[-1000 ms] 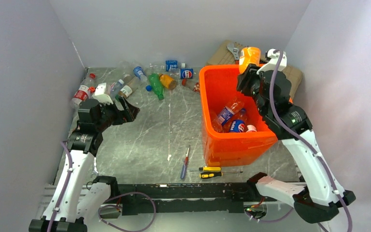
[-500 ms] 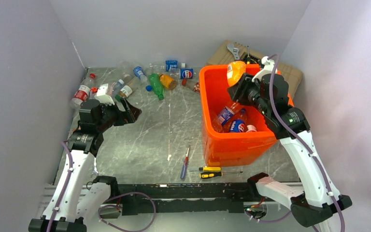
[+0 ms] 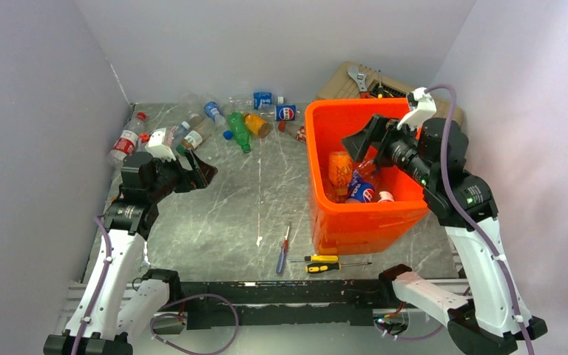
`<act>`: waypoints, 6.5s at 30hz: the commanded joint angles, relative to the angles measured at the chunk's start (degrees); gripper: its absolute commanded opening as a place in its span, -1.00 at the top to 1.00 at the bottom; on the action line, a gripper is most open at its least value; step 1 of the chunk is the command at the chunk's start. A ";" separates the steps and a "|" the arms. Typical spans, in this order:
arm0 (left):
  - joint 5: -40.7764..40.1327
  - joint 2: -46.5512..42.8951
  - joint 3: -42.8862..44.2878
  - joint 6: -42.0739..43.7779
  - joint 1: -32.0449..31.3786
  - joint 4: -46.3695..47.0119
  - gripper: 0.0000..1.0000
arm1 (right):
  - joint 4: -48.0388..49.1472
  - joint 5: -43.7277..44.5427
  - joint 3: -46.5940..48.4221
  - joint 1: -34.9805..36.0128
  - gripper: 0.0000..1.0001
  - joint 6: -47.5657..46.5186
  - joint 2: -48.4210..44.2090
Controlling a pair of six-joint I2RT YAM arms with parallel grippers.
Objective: Put the plastic bottles in the bin
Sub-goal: Place the plastic bottle in the trash bin, then move the trash bin to the center of the board.
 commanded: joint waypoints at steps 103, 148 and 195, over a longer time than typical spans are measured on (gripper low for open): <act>-1.97 1.46 -0.35 -0.67 -0.48 0.95 -0.93 | 11.13 23.74 16.60 44.16 -0.99 -23.53 9.42; -0.44 4.08 -0.74 -0.58 -0.98 1.36 -0.90 | 52.83 26.29 -65.87 44.25 1.00 11.83 -28.61; -0.55 7.01 -1.70 -3.44 -8.29 3.07 -0.83 | 82.83 28.41 -65.42 18.19 1.00 24.11 -1.75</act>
